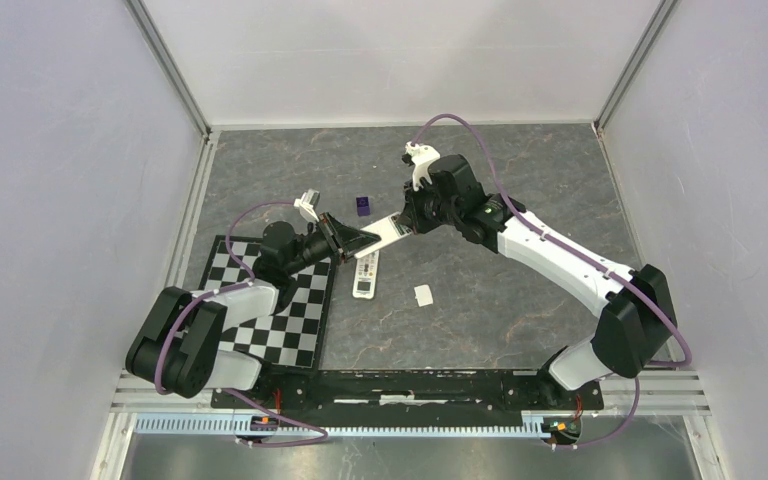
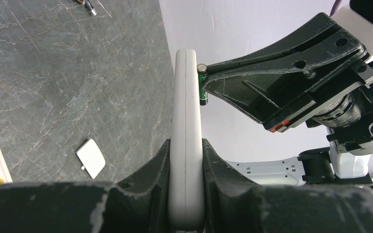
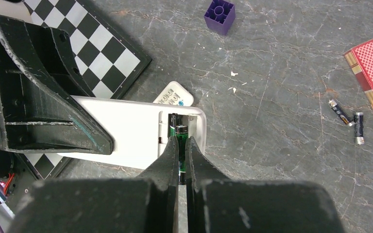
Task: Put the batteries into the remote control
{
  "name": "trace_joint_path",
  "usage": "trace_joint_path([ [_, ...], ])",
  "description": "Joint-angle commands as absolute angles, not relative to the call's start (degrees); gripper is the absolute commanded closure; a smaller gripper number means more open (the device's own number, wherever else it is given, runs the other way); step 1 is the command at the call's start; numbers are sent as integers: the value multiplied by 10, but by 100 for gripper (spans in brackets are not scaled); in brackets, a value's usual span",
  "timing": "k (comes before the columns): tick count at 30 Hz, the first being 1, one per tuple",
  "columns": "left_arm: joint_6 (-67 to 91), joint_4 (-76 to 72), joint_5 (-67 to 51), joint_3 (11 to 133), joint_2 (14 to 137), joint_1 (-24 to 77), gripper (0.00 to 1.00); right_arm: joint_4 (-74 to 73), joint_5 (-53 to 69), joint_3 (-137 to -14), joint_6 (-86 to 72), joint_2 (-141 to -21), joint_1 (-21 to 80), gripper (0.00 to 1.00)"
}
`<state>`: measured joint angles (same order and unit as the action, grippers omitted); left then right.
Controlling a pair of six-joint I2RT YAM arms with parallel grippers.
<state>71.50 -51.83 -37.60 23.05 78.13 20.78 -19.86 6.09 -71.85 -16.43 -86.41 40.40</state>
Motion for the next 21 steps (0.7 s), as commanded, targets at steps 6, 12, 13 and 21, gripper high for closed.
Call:
trace_joint_path([
  [6, 699, -566, -381, 235, 777, 210, 98, -197, 51, -722, -165, -875, 406, 95],
  [12, 705, -570, -381, 236, 778, 210, 98, -202, 40, -729, -168, -878, 407, 89],
  [13, 704, -570, -381, 236, 778, 210, 98, -203, 40, -730, -168, -879, 406, 87],
  [21, 707, -568, -376, 239, 781, 210, 98, -214, 32, -732, -171, -879, 406, 89],
])
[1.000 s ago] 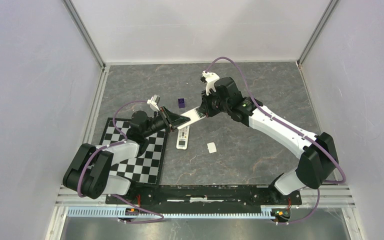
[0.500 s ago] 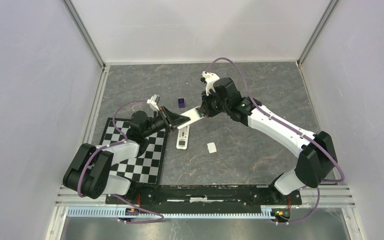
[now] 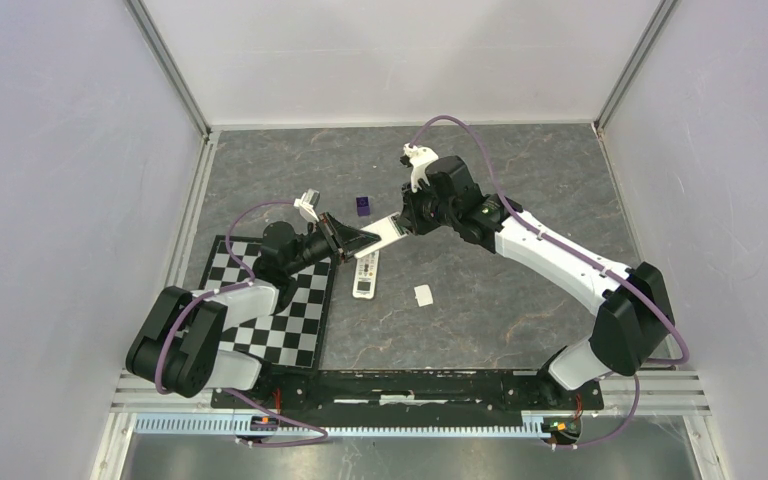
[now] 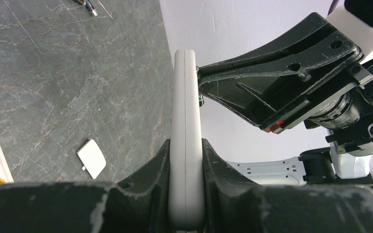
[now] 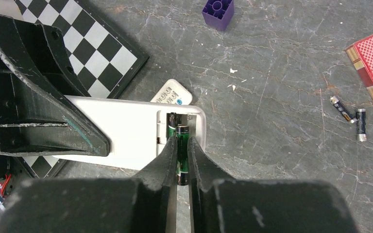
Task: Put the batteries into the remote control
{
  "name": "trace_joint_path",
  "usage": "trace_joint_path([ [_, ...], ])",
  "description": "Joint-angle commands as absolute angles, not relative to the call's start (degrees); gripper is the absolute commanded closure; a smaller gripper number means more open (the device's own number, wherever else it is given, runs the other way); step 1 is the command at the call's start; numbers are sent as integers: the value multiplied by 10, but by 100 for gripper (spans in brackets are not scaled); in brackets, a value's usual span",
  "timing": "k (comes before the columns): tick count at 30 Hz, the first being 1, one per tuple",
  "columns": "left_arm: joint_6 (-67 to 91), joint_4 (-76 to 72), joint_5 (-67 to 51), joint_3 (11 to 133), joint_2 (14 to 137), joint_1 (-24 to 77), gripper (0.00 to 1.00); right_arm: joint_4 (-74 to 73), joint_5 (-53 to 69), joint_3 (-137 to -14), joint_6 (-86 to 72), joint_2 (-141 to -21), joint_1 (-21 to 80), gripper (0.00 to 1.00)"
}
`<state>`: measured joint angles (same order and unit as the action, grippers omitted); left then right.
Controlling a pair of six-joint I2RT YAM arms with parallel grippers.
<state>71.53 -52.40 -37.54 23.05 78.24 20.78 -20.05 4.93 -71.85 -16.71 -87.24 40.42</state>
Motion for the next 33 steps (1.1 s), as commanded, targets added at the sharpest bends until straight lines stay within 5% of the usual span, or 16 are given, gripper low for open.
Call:
trace_joint_path([
  [1, 707, -567, -375, 240, 781, 210, 98, -215, 30, -733, -172, -878, 406, 91],
  [8, 714, -566, -369, 238, 781, 210, 98, -220, 26, -734, -174, -878, 407, 91],
  [15, 720, -567, -364, 235, 779, 210, 98, -220, 14, -738, -184, -881, 406, 73],
  [24, 738, -570, -366, 234, 785, 210, 98, -219, 16, -770, -199, -885, 407, 74],
  [33, 817, -581, -364, 237, 803, 210, 98, -218, 27, -808, -221, -879, 406, 49],
])
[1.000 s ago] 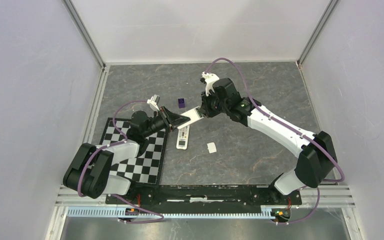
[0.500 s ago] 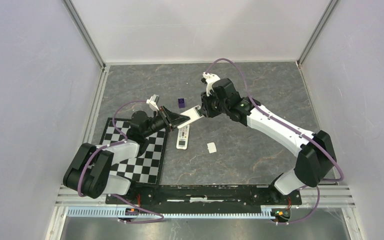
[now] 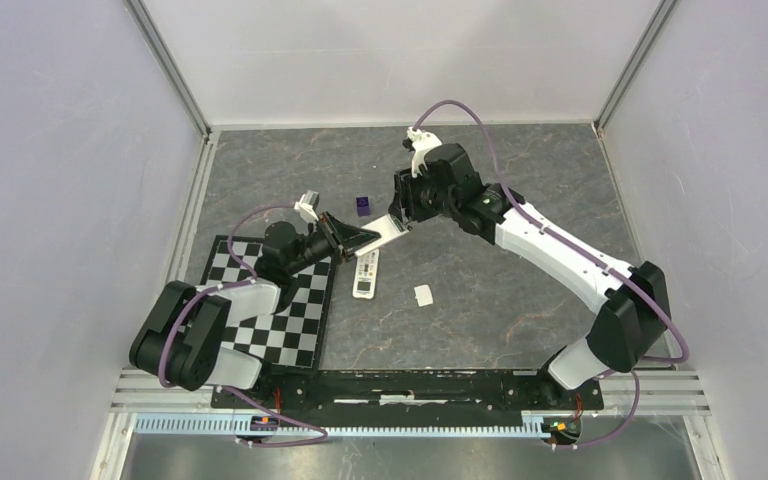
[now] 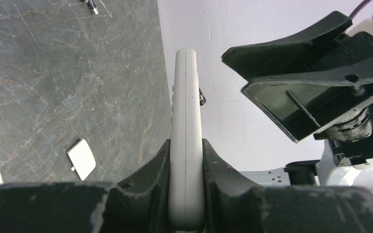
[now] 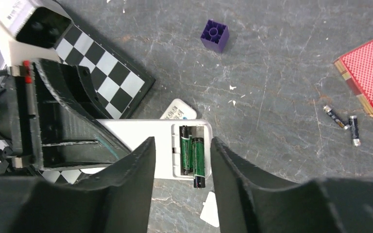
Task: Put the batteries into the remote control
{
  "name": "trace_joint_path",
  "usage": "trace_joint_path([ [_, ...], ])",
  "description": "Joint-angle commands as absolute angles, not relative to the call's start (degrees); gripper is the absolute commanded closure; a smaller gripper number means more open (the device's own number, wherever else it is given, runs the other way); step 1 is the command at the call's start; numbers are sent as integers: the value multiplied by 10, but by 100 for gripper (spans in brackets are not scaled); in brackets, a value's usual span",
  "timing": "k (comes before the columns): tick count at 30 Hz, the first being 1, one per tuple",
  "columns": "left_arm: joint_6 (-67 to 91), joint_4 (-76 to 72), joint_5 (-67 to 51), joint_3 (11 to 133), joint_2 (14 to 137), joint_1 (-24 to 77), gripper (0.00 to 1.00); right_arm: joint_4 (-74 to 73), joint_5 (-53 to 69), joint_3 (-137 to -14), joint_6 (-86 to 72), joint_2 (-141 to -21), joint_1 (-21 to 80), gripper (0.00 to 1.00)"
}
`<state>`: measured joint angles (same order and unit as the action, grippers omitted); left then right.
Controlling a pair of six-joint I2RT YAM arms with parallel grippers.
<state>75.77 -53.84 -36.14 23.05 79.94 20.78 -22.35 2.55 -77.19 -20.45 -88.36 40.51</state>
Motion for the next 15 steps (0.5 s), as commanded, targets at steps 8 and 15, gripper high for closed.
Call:
trace_joint_path([
  [8, 984, -710, -363, 231, 831, 208, 98, -100, -3, -688, -227, -749, 405, 19],
  [15, 1095, -806, -330, 211, 849, 208, 98, -41, -32, -623, -284, -664, 403, 6],
])
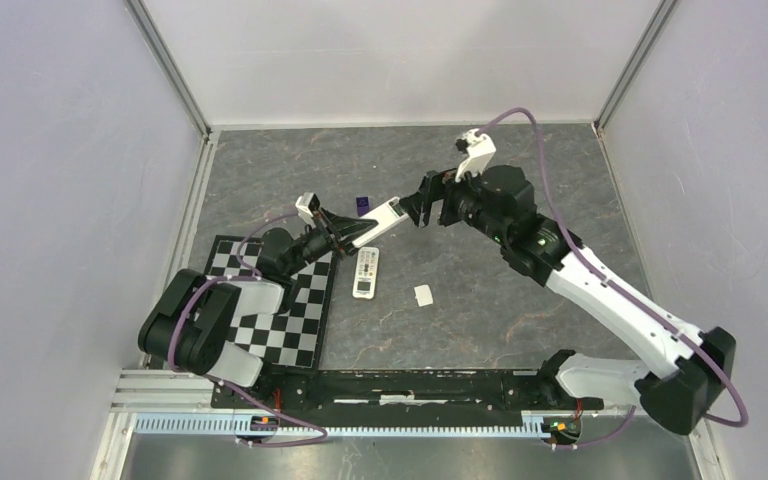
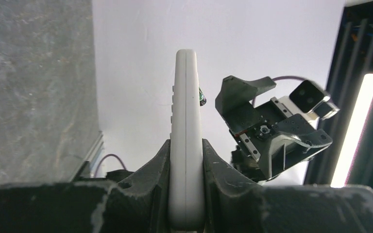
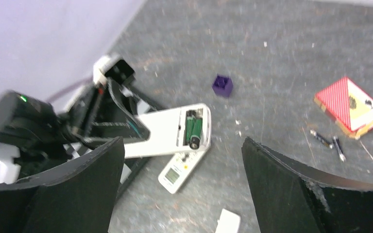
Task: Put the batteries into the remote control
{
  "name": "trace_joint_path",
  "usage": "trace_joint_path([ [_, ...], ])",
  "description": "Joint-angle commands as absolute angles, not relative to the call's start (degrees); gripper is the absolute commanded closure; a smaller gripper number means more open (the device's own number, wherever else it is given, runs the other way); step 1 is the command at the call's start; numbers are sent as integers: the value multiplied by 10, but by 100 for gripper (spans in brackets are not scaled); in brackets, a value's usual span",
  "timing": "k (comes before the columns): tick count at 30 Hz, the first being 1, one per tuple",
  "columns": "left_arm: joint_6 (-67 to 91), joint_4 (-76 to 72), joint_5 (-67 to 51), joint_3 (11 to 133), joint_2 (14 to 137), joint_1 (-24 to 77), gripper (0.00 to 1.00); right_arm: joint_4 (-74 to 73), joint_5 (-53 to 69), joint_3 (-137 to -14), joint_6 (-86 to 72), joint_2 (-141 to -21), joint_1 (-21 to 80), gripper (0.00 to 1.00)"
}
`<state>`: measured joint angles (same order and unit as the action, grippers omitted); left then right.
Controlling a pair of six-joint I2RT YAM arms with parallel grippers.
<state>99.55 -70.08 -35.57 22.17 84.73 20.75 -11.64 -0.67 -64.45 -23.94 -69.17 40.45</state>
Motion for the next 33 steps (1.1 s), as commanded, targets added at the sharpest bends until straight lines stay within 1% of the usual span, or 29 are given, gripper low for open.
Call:
trace_joint_path([
  [1, 1100, -805, -326, 209, 844, 208, 98, -32, -29, -613, -302, -656, 403, 5],
  [4, 1106, -777, -321, 211, 819, 214, 98, 33, -12, -560, -371, -635, 403, 5],
  [7, 1083, -689, -318, 220, 767, 227, 98, 133, 19, -486, -455, -615, 403, 6],
  [9, 1075, -651, -309, 219, 736, 228, 98, 212, 34, -435, -500, -598, 403, 6],
  [10, 1072, -636, -306, 221, 724, 228, 98, 228, 33, -423, -515, -594, 403, 5],
  [13, 1057, -601, -307, 230, 708, 227, 98, 248, 29, -409, -531, -589, 403, 4],
  [18, 1055, -598, -306, 228, 701, 228, 98, 304, 34, -387, -561, -590, 403, 3],
  [21, 1054, -598, -305, 227, 700, 227, 98, 314, 39, -387, -568, -594, 403, 3],
  [22, 1054, -599, -305, 228, 700, 228, 98, 315, 38, -387, -572, -596, 403, 4],
  [25, 1061, -601, -309, 229, 696, 227, 98, 314, 40, -386, -594, -616, 403, 14],
  [28, 1063, -593, -308, 223, 686, 227, 98, 314, 50, -387, -619, -639, 402, 22],
  [33, 1058, -576, -306, 215, 671, 227, 98, 318, 50, -396, -640, -662, 401, 26],
])
